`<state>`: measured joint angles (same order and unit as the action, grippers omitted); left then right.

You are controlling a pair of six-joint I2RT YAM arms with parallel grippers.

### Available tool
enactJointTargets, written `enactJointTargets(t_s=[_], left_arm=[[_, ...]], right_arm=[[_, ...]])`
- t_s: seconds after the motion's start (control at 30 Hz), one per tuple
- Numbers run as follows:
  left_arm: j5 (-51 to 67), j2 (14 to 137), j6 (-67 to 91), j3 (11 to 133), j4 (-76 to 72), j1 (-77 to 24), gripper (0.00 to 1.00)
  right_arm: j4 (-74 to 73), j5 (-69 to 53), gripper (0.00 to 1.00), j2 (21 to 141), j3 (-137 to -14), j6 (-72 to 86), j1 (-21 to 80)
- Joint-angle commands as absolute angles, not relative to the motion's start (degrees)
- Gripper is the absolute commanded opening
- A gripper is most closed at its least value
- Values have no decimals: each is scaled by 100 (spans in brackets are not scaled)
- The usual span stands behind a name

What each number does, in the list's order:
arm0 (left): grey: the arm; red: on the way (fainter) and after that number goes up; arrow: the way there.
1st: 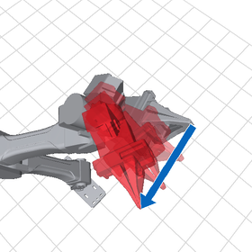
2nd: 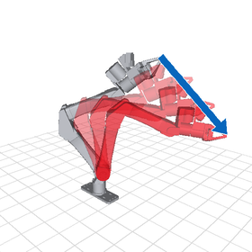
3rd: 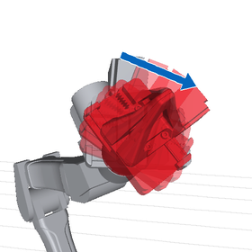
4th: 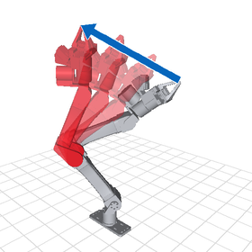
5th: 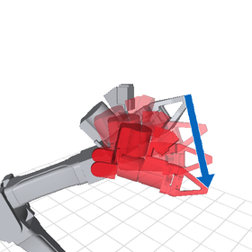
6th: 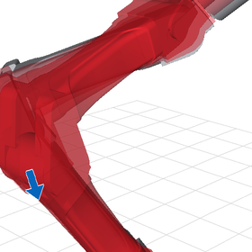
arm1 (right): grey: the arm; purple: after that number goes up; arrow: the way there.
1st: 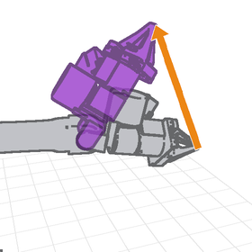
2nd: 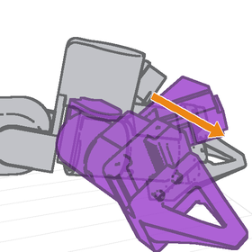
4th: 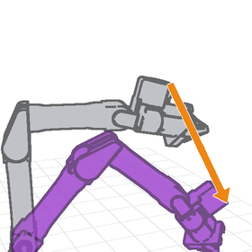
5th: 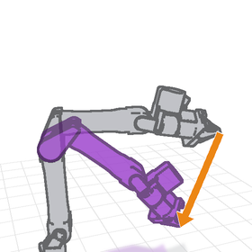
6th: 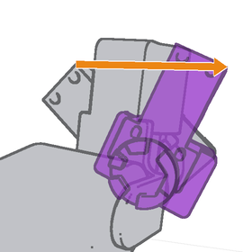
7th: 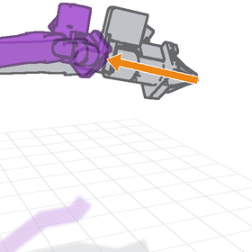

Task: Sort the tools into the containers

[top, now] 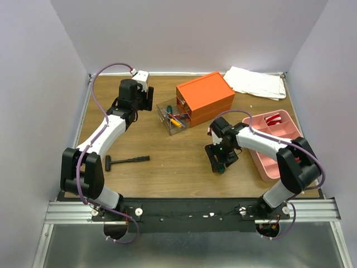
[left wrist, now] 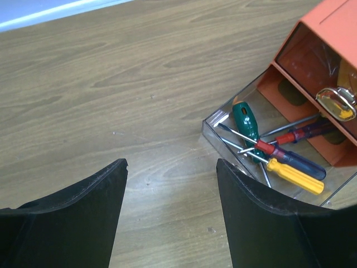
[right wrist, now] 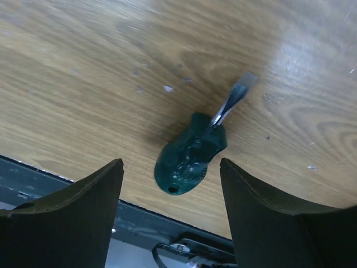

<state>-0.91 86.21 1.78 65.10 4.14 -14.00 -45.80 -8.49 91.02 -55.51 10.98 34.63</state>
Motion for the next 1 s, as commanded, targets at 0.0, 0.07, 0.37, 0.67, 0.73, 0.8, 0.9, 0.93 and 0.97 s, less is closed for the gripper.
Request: enactJointTargets(t_s=[0.0, 0.07, 0.37, 0.67, 0.73, 0.8, 0.9, 0.93, 0.97], left_arm=[[-255, 8596, 167, 6425, 439, -1424, 75], [-272, 8604, 158, 6407, 431, -1433, 75], [-255, 8464, 88, 6363, 422, -1424, 74], [-263, 8253, 35, 6407, 343, -1415, 74], [-290, 8244, -113, 6451, 308, -1415, 74], [-308, 8200, -132, 6469, 264, -1415, 74], [-264, 8113, -132, 6478, 290, -1415, 74], [-255, 8086, -123, 6478, 316, -1415, 74], [-264, 8034, -123, 6486, 360, -1415, 74]], right_arm=[[-4606, -1090, 70, 9447, -5344, 1441, 3243], [-4553, -1125, 61, 9545, -5344, 1371, 3234], [-4631, -1002, 21, 9361, -5923, 783, 3234], [-5309, -1781, 1, 9026, -7583, -1176, 3234], [-5204, -1977, 1, 9263, -8091, -1545, 3234], [-5055, -2231, 1, 9500, -8444, -1739, 3243], [-4993, -2601, 1, 10220, -9498, -1916, 3243], [-4949, -2645, 1, 10578, -9762, -1855, 3269], [-4896, -2628, 1, 10800, -10348, -1802, 3296]])
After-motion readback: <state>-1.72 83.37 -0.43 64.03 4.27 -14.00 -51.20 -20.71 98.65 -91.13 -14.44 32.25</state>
